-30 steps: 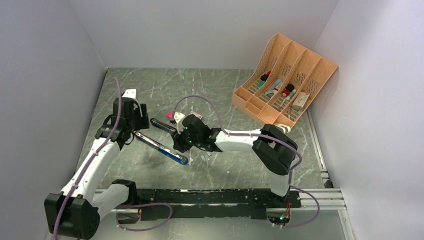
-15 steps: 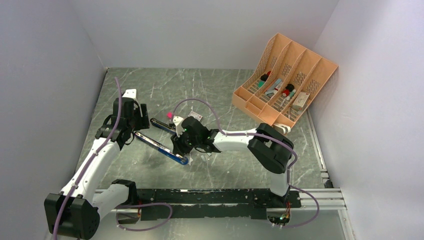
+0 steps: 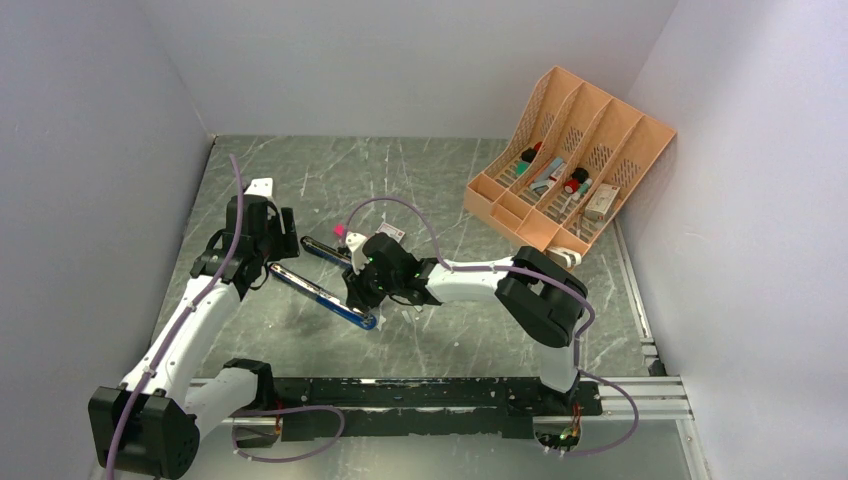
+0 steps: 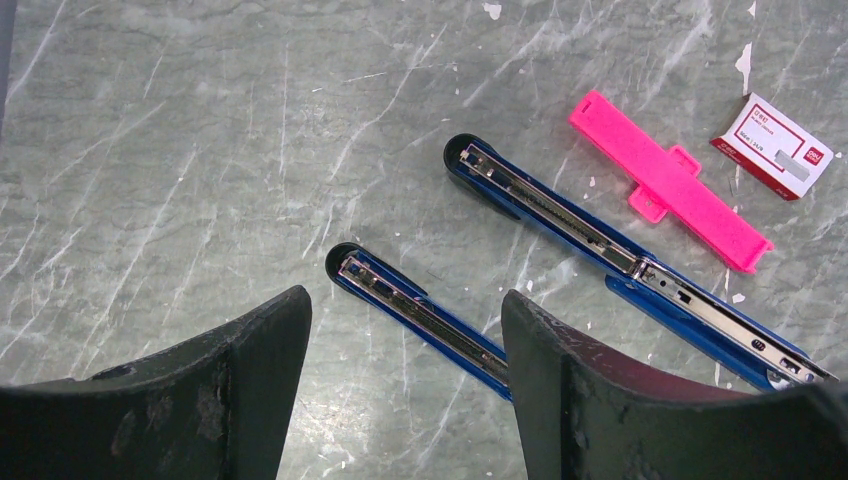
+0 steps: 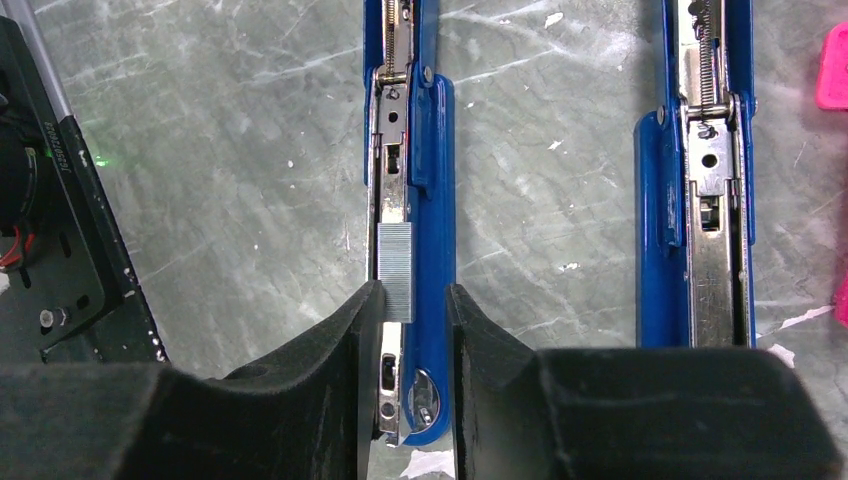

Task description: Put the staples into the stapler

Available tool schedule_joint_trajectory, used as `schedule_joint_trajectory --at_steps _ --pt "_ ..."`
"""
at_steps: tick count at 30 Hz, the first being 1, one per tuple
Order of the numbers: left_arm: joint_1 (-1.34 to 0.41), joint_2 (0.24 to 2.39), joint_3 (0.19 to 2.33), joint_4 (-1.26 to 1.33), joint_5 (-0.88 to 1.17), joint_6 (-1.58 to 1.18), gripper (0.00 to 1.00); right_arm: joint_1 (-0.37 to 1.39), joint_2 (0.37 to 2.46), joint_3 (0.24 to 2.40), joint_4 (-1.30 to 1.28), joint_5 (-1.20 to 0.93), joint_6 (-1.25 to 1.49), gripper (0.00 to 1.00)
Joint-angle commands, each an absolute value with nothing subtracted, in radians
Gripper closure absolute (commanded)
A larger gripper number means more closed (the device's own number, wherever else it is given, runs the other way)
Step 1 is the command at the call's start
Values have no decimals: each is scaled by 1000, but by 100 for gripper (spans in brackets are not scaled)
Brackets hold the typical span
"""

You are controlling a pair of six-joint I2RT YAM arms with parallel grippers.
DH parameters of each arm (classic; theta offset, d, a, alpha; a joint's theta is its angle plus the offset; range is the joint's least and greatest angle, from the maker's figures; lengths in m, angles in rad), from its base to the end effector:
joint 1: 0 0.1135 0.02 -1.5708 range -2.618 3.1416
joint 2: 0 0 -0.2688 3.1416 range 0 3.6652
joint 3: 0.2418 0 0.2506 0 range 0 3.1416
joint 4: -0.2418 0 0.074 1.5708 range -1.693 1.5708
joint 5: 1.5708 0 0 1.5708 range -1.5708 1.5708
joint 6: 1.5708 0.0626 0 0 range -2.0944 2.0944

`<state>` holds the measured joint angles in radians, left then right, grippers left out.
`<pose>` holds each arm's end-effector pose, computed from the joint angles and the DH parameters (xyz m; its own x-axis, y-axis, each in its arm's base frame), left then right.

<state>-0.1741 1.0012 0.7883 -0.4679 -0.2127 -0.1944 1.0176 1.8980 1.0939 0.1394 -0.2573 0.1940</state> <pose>0.2294 -0.0269 0.2620 -0.6097 -0.0845 -0.7881 -0.1121 0.9935 -0.0197 0.2094 0.3694 0.1514 -0.4969 -0.4499 -0.7421 -0.8482 0.4325 0.3058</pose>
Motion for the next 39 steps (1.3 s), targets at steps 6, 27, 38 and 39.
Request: schedule_joint_trajectory --at_steps 6,27,38,39 --pt "-181 995 791 -437 -192 -180 26 1017 1918 1103 61 -228 161 69" --pt "-181 993 791 -437 -189 -180 26 994 1834 1011 239 -236 258 63" --pt "-181 993 791 -436 -187 -179 26 968 1835 973 330 -295 335 57" --pt "-181 993 791 -436 -188 -180 26 969 1844 978 329 -311 340 57"
